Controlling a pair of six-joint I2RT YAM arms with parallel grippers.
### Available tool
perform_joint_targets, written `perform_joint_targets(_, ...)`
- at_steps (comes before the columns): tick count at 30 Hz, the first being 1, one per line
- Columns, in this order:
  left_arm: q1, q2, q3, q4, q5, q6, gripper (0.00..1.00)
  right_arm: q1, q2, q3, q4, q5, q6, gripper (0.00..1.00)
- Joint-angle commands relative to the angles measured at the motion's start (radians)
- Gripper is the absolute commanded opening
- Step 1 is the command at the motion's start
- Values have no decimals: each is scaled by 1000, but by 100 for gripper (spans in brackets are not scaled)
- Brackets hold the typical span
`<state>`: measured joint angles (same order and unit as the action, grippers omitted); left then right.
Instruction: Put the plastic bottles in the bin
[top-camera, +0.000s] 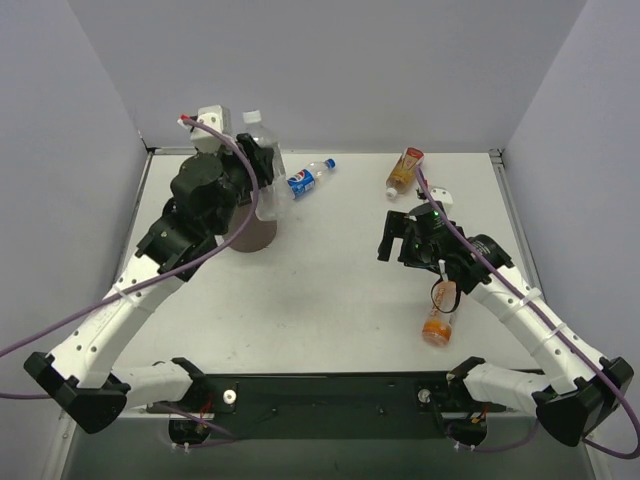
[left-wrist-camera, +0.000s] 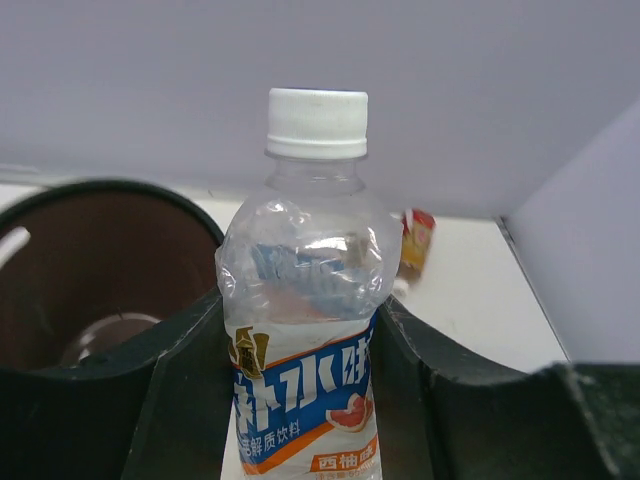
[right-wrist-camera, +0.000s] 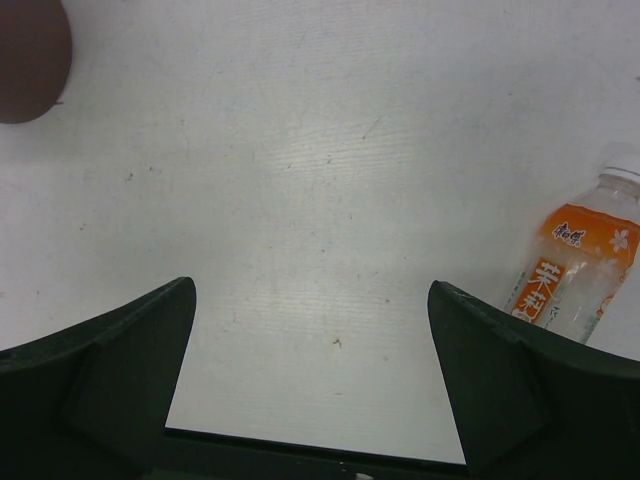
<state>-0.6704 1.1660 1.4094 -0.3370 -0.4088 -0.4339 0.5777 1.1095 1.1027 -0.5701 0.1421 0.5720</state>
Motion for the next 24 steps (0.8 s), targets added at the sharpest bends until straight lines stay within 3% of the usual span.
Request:
perform_joint_targets(1,38,128,42,323,-197,254,4,5,-22,32,-20,22,-12,94)
perform_joint_targets(2,49,151,46,445,-203,324,4,5,-26,31,-24,22,-14,94)
perform_joint_targets(8,132,334,103,636,-281,474,5,5,-54,14,-28,16,-15,94)
perform_joint_targets(16,206,457,125,684,-271,492,5,5,-86,-20,-36,16,-26,94)
perform_joint_targets(20,213,463,71,708,-286,509,6,5,-94,-35,-39,25,-27,94)
perform_joint_targets(24,232,443,-24,745,-314,497,13,5,-85,-40,-39,21,-20,94)
